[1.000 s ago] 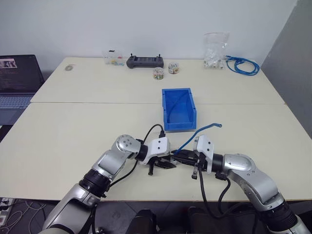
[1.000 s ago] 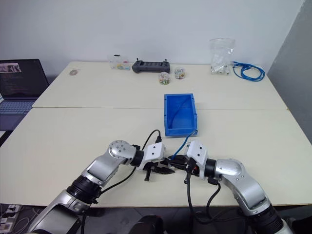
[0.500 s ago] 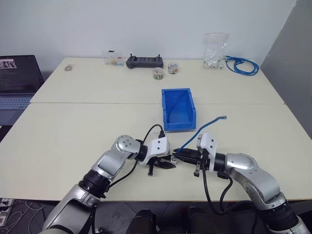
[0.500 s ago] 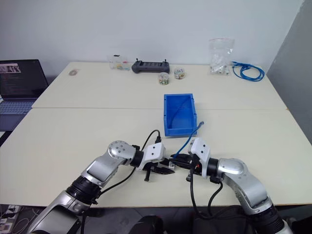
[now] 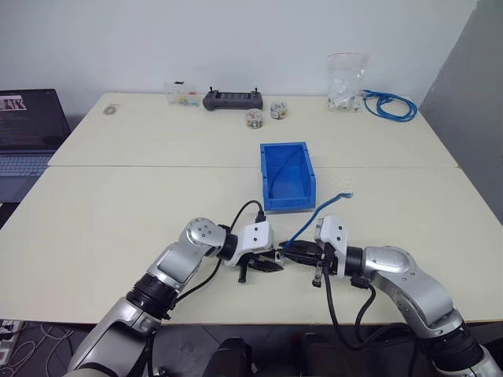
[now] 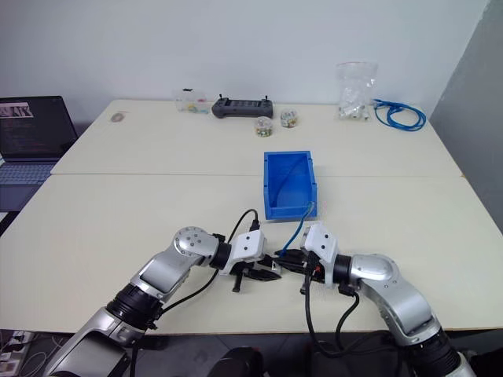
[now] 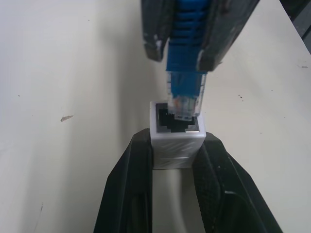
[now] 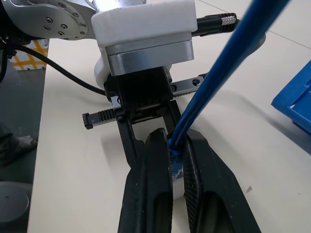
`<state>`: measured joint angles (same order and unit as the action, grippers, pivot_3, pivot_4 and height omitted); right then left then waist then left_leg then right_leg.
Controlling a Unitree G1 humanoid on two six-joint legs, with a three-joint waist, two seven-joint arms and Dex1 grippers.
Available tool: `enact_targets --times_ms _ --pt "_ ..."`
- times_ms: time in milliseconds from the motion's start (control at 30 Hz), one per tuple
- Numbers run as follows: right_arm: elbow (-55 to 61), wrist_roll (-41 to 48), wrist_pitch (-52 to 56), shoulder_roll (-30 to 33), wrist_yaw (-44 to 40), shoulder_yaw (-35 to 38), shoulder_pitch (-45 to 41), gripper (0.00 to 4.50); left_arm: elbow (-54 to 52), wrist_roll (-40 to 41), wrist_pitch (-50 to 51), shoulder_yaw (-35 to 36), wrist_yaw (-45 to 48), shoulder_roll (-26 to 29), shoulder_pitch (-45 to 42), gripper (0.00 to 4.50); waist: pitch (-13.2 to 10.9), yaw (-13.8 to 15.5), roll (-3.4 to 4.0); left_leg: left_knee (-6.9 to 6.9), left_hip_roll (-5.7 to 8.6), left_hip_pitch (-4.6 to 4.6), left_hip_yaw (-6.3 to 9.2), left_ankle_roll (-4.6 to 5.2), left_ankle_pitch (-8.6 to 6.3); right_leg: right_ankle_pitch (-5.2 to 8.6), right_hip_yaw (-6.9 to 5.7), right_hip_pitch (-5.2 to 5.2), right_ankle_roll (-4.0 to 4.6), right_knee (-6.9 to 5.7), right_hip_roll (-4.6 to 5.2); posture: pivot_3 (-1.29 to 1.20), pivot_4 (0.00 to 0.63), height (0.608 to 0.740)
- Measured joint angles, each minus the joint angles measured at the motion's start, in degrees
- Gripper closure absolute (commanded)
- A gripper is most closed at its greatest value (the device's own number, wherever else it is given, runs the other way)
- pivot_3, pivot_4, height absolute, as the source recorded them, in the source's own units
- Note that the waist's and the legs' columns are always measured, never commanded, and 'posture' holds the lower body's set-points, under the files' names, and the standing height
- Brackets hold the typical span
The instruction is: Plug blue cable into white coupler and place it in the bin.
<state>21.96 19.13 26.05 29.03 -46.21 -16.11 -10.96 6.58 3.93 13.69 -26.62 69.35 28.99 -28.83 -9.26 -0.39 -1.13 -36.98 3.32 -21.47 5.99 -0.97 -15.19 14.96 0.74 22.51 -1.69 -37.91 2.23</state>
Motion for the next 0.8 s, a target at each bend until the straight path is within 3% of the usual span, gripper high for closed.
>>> enact_targets --times_ms 500,800 --pt "-1.49 -2.74 -3.14 0.97 -2.44 -1.49 -1.26 4.46 0.04 -0.10 -0.04 -0.04 0.00 0.00 0.00 3.70 0.00 -0.03 0.00 0.01 0.00 0.08 0.01 0.00 0.00 0.00 -0.01 -0.11 0.00 0.03 0.00 0.00 0.150 0.740" --pt "-7.51 -4.57 -5.33 1.37 -7.30 -4.93 -7.17 4.46 0.42 -0.26 -0.02 -0.07 0.05 0.07 -0.01 3.70 0.02 -0.21 -0.01 0.10 -0.02 0.44 0.00 0.01 -0.01 0.02 0.00 -0.42 -0.01 0.09 -0.02 0.00 0.150 0.740"
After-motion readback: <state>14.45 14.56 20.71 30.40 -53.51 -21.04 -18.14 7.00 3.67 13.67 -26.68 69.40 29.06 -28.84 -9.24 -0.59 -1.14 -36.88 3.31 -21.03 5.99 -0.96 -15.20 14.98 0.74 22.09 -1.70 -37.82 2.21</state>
